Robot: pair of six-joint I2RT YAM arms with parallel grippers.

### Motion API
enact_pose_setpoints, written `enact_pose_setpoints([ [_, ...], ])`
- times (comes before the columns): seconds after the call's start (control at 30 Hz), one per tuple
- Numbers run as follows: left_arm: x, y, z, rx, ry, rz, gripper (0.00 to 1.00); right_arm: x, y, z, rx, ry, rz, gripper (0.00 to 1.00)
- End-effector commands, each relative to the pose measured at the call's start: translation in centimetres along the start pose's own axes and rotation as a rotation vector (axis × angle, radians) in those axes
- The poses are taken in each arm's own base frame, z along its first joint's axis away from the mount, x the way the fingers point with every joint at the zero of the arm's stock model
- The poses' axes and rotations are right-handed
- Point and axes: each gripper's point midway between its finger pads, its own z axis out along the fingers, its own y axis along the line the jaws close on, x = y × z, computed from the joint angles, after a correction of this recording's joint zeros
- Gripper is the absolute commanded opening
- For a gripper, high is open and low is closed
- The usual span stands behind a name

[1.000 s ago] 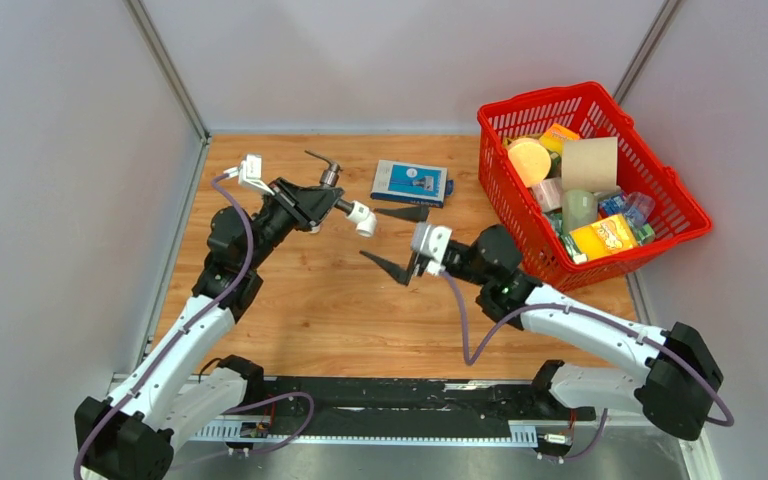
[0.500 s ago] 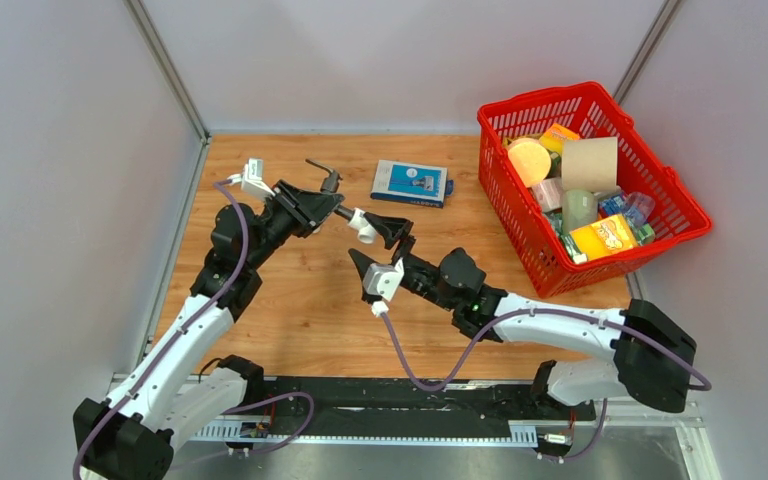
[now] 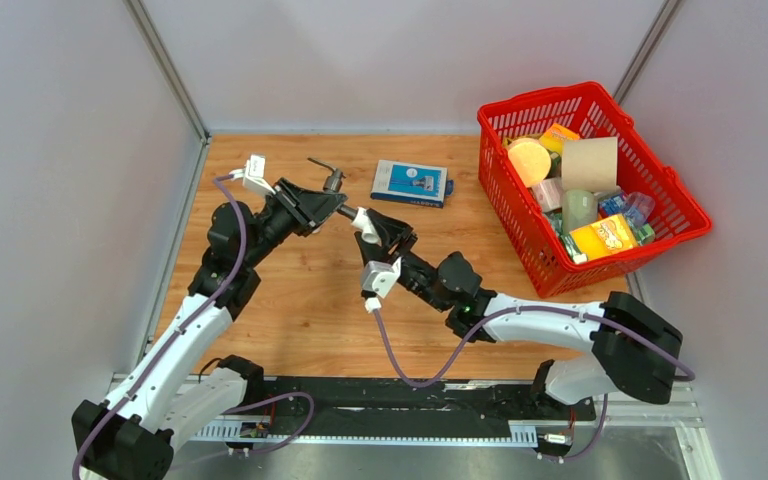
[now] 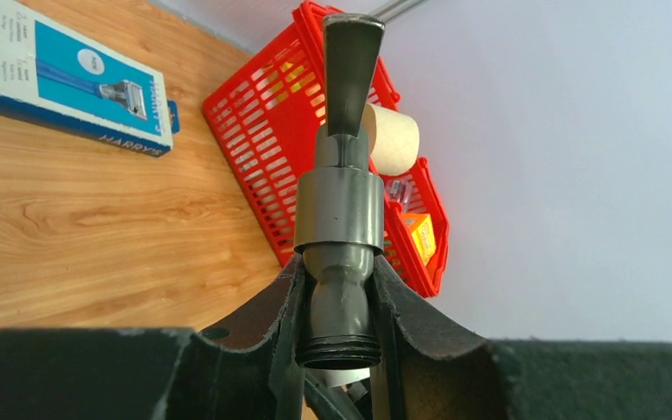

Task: Install the water faucets

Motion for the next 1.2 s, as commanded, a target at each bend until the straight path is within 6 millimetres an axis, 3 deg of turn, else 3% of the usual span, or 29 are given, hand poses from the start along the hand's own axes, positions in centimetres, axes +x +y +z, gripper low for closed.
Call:
enact_pose_setpoints([
  [0.0,-1.8,-5.4,-0.9,0.177,-0.034,0.161,0.00,-2.6,-1.7,0.3,-0.006,-0.069,0.122,0.35],
  [0.13,-1.3,-7.0,-1.2,0.277,0.000,0.332,0.00,-3.4,-1.5,0.3,-0.115,-0.097,0.269,0.13],
  [0.27,-0.3,-7.9,-1.5,0.378,0.045,0.484,0.00,-4.4,-2.1,-0.3,-0.239,-0.167,0.449,0.04],
  [0.43,1.3,-10.6,-3.4,0.611,0.066,0.664,0.00,-4.7,-2.6,-1.6,-0.454,-0.247,0.728,0.01],
  [0.5,2.8,-12.0,-5.2,0.755,0.107,0.749,0.00,-5.4,-2.1,-2.8,-0.603,-0.303,0.827,0.01],
  [0.63,5.2,-13.0,-8.5,0.947,0.195,0.878,0.00,-6.0,-1.6,-3.3,-0.782,-0.310,0.999,0.01],
  [0.77,6.9,-12.8,-10.7,1.039,0.312,0.943,0.00,-5.6,-1.0,-2.7,-0.862,-0.267,1.061,0.08],
  [0.87,6.9,-11.9,-10.1,0.982,0.309,0.952,0.00,-5.0,-1.3,-2.0,-0.825,-0.234,1.064,0.29],
  [1.0,4.6,-11.2,-7.5,0.776,0.170,0.881,0.00,-2.9,-2.7,-0.6,-0.644,-0.158,0.971,0.46],
  [1.1,0.9,-9.4,-4.7,0.521,-0.001,0.714,0.00,-2.2,-4.4,-0.3,-0.524,-0.135,0.878,0.56],
  [1.17,-0.5,-8.2,-3.7,0.418,-0.054,0.595,0.00,-2.2,-5.1,-0.7,-0.464,-0.148,0.829,0.59],
])
